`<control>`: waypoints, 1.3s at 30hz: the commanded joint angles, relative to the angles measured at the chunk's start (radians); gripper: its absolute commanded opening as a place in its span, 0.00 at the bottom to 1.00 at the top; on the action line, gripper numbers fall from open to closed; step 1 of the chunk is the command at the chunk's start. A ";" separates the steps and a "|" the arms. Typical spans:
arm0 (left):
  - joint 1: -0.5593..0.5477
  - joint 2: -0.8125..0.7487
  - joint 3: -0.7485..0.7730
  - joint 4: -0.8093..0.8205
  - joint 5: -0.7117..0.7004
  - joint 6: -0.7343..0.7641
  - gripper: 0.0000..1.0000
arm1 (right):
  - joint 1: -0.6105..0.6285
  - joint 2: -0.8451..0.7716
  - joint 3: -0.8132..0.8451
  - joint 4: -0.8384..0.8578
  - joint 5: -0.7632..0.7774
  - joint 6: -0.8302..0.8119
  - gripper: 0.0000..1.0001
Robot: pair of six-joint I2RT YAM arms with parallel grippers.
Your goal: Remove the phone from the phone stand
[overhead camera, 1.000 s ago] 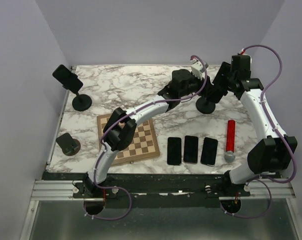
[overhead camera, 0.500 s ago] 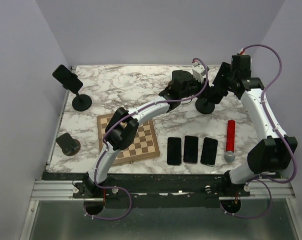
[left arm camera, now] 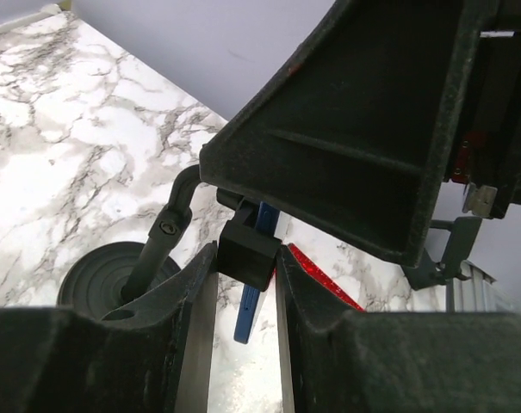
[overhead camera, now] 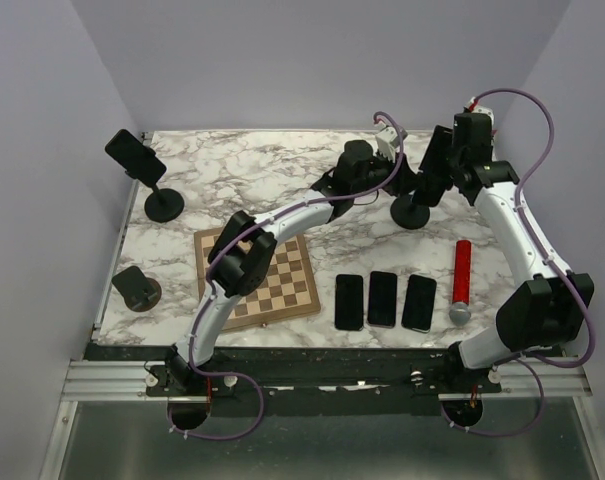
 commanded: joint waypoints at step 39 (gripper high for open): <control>0.153 0.227 0.231 0.194 0.336 -0.343 0.00 | -0.128 -0.271 -0.256 0.313 -0.449 -0.173 0.01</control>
